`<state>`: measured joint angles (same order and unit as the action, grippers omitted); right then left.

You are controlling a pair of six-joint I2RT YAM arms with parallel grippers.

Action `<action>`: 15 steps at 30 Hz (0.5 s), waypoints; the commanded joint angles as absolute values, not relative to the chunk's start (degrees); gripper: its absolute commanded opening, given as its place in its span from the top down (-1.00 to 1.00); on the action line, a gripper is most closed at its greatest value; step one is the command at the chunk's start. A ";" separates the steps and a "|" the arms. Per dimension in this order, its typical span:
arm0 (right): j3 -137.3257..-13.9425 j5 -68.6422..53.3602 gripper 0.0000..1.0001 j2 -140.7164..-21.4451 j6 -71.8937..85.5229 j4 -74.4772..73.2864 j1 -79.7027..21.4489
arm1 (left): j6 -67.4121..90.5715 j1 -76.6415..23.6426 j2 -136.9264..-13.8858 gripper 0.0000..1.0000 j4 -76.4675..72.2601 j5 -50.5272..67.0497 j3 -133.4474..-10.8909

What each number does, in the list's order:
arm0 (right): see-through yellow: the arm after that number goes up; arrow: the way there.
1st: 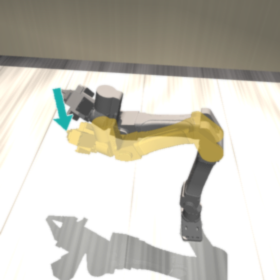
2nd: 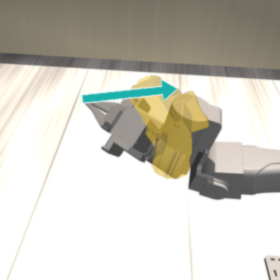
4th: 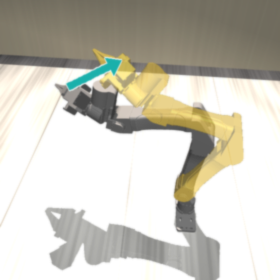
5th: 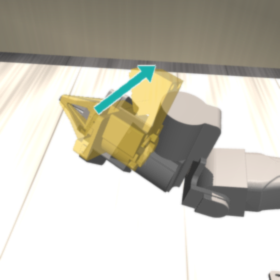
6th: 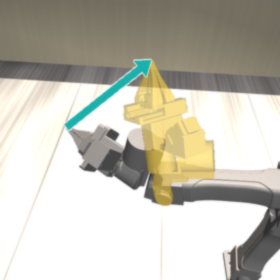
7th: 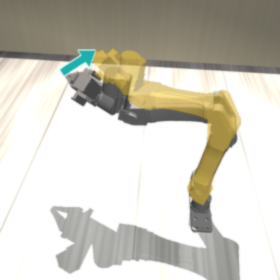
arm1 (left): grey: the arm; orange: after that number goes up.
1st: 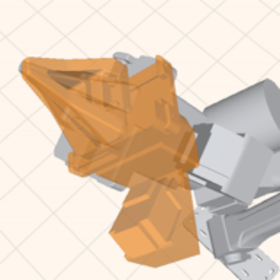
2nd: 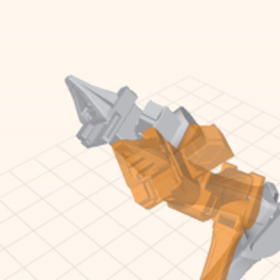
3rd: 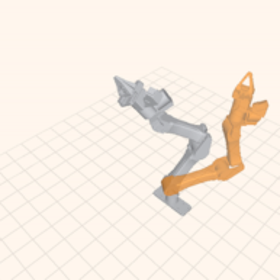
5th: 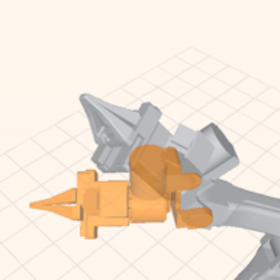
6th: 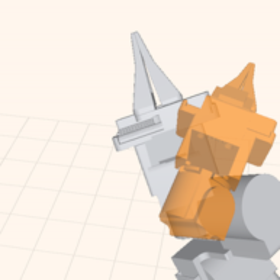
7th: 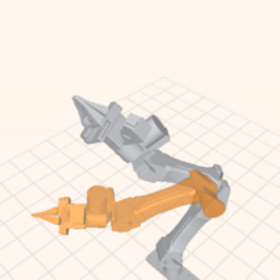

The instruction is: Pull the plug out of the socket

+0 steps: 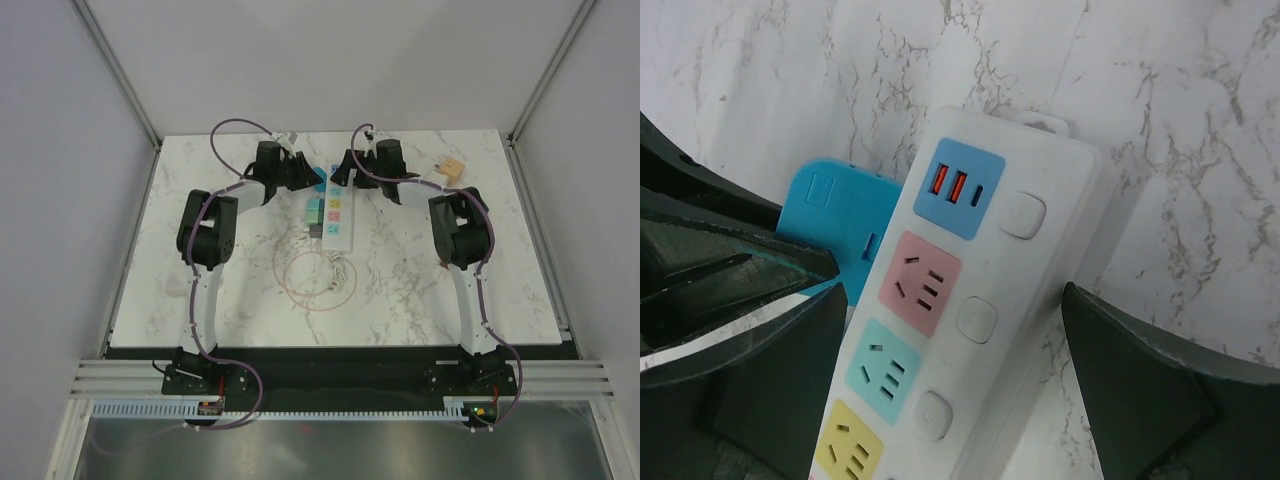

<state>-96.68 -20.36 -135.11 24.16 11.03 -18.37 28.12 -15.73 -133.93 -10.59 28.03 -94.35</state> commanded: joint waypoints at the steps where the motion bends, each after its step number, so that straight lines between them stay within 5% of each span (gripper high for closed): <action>1: -99.67 -19.78 -0.92 -135.70 22.33 9.49 -18.28 | 30.76 -15.29 -135.35 0.38 -13.26 30.15 -96.24; 7: -99.84 -18.37 -0.94 -135.88 22.85 8.96 -18.19 | 33.39 -14.59 -133.60 0.95 -20.81 33.39 -91.85; 15: -99.67 -19.60 -0.94 -136.14 25.04 10.02 -17.58 | 46.83 -11.61 -134.12 0.96 -42.67 42.18 -85.52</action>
<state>-97.80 -19.22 -135.44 24.05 8.58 -17.98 39.24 -12.86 -134.61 -26.81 35.62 -86.43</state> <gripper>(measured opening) 0.970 0.281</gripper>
